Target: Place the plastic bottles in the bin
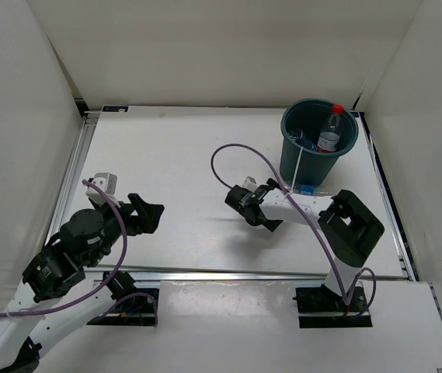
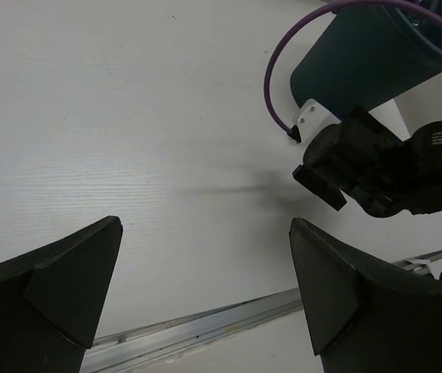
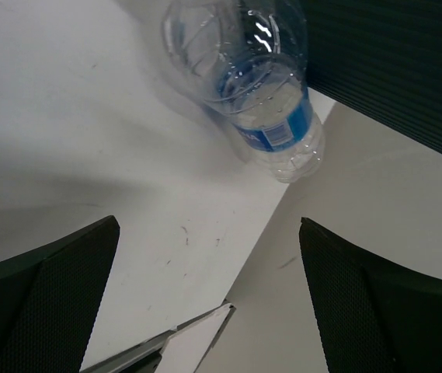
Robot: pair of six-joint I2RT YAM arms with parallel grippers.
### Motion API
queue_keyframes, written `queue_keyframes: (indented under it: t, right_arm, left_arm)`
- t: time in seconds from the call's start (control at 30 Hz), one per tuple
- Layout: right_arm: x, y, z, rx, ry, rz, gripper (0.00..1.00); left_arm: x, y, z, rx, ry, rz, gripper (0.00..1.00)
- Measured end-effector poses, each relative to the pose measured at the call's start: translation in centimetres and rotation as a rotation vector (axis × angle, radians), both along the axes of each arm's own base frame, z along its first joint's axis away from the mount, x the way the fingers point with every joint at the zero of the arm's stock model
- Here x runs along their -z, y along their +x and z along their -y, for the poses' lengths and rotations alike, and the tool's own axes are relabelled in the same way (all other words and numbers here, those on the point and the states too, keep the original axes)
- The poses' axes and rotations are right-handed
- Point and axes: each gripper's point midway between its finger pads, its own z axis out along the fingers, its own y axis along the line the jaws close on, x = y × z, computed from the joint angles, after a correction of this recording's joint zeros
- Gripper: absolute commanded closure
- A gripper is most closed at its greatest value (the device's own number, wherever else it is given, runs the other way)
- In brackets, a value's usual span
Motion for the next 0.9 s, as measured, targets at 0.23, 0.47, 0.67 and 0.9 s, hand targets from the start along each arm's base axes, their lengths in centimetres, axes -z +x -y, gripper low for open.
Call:
queue_keyframes:
  t: [0.23,0.47,0.67,0.9]
  right_arm:
    - [0.0,1.0,1.7,0.074,-0.065,0.079,0.00]
    - [1.2,2.9,2.3,0.156,-0.128,0.115,0.00]
    - [1.9,5.9,0.2,0.201,-0.126,0.167,0.00]
    - [2.8,8.3,-0.2,0.250,-0.159,0.176,0.00]
  left_arm:
    - [-0.4,-0.4,-0.3,-0.009,-0.042,0.004,0.00]
    - [-0.2,-0.9,-0.8,-0.012,-0.032,-0.017,0.00]
    - [-1.1,-1.7,-1.5,-0.010,-0.029,-0.018,0.00]
    - [-1.2,-2.4,-1.9,0.007,-0.013,-0.029,0.00]
